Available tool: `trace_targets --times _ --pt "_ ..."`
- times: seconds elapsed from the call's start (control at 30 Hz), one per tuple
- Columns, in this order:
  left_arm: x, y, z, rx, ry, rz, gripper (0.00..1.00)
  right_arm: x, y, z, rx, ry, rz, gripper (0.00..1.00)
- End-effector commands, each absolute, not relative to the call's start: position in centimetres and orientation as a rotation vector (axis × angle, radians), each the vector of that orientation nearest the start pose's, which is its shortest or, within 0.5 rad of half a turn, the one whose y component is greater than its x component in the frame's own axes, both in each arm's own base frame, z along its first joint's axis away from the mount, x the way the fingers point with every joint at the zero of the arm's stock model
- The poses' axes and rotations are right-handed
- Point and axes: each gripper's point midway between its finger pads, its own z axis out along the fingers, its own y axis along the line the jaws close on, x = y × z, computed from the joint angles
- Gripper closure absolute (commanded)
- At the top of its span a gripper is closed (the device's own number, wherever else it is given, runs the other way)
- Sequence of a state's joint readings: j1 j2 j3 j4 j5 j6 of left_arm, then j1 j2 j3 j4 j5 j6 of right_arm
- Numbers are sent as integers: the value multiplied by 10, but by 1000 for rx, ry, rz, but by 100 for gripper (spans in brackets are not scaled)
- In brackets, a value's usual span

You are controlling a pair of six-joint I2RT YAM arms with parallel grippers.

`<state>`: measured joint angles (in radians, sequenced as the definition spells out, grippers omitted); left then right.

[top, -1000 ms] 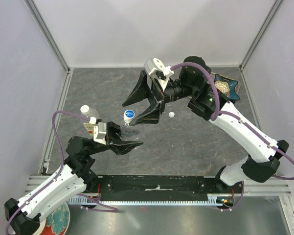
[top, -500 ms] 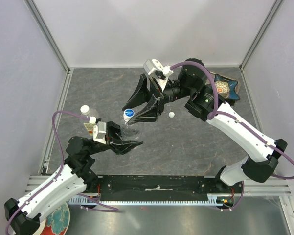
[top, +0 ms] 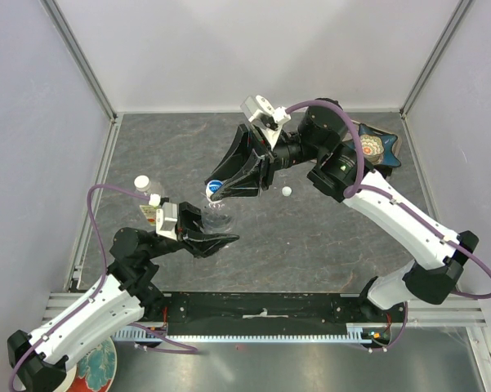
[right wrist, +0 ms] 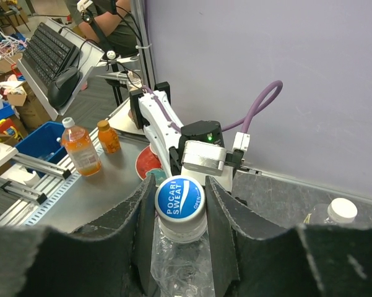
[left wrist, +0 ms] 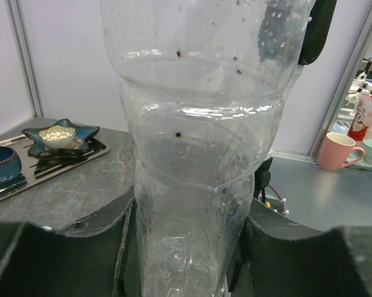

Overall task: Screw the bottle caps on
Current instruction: Screw the bottle cap onto the plastic bottle.

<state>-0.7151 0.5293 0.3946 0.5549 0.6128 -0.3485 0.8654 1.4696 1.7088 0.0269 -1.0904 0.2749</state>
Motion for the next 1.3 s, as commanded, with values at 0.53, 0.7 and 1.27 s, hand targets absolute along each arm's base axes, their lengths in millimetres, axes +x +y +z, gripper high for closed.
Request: trace_targets --times 0.53,0.7,1.27 --pt "122 -248 317 760 1106 -1245 98 128 376 489 -1413 1104 1618 71" --pt "127 -247 318 738 1116 -1231 98 136 375 475 -1436 1154 1519 74" --pt "141 -243 328 675 1102 -1175 98 139 378 442 -1431 1269 1488 77"
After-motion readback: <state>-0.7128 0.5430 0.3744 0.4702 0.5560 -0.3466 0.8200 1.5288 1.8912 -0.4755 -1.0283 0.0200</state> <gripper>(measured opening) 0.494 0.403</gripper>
